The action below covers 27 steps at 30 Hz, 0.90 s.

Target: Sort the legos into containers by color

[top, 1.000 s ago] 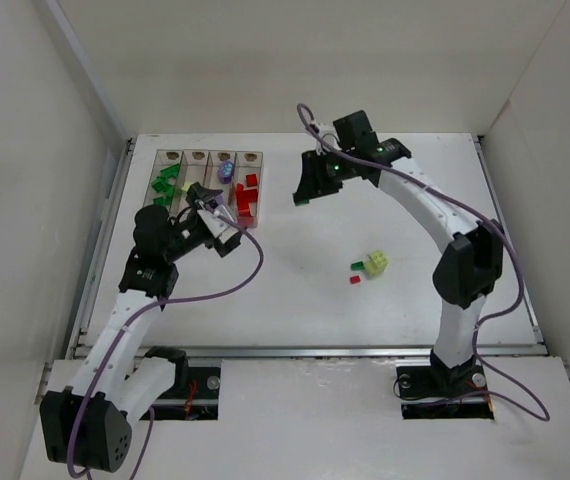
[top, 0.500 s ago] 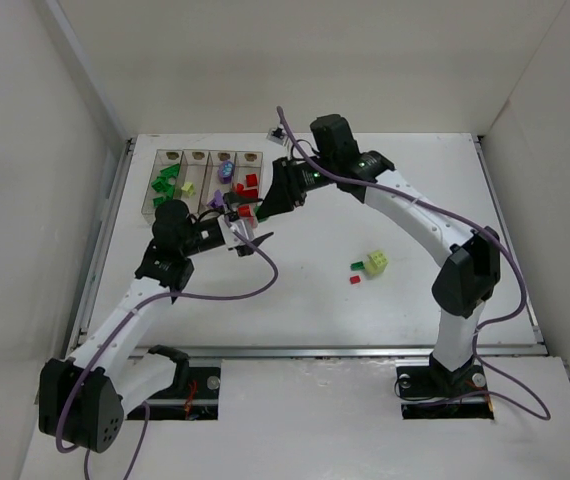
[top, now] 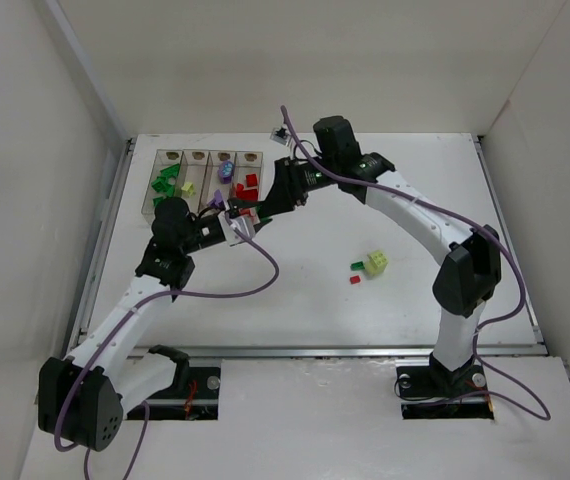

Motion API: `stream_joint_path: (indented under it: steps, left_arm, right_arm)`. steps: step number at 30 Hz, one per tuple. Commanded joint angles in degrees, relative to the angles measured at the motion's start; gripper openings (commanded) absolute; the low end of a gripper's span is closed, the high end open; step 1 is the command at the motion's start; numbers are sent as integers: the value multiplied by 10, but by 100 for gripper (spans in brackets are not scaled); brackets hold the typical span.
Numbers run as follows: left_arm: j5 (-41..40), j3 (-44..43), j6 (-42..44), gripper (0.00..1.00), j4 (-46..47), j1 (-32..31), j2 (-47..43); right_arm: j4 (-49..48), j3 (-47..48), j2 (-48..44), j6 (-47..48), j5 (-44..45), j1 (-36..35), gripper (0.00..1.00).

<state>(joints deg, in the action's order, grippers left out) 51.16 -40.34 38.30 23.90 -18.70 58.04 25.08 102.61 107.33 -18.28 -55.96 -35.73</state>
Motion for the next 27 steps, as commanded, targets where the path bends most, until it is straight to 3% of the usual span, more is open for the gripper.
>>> stream_joint_path:
  steps: [1, 2, 5, 8, 11, 14, 19, 27]
  left_arm:
    - [-3, -23, -17, 0, 33, -1, -6]
    - [-17, -18, -17, 0, 33, -1, -6]
    - [-58, -18, -28, 0, 20, -1, 2]
    - [-168, -25, -102, 0, 26, 9, 37]
    - [-299, -53, -215, 0, 34, 64, 93]
    - [-345, -90, -268, 0, 29, 138, 136]
    - [-358, -169, -258, 0, 29, 233, 263]
    - [-388, -350, -165, 0, 29, 260, 462]
  right_arm:
    - [-26, 0, -8, 11, -12, -2, 77]
    - [-26, 7, -8, 11, -3, -2, 100]
    - [-32, 12, -8, -25, 48, 10, 100]
    - [-60, -6, -8, -84, 142, 62, 100]
    - [-101, -28, -8, -159, 220, 124, 100]
    - [-76, -5, 9, -160, 285, 156, 100]
    - [14, 127, 110, -102, 299, 173, 100]
    - [56, 291, 239, -94, 287, 201, 100]
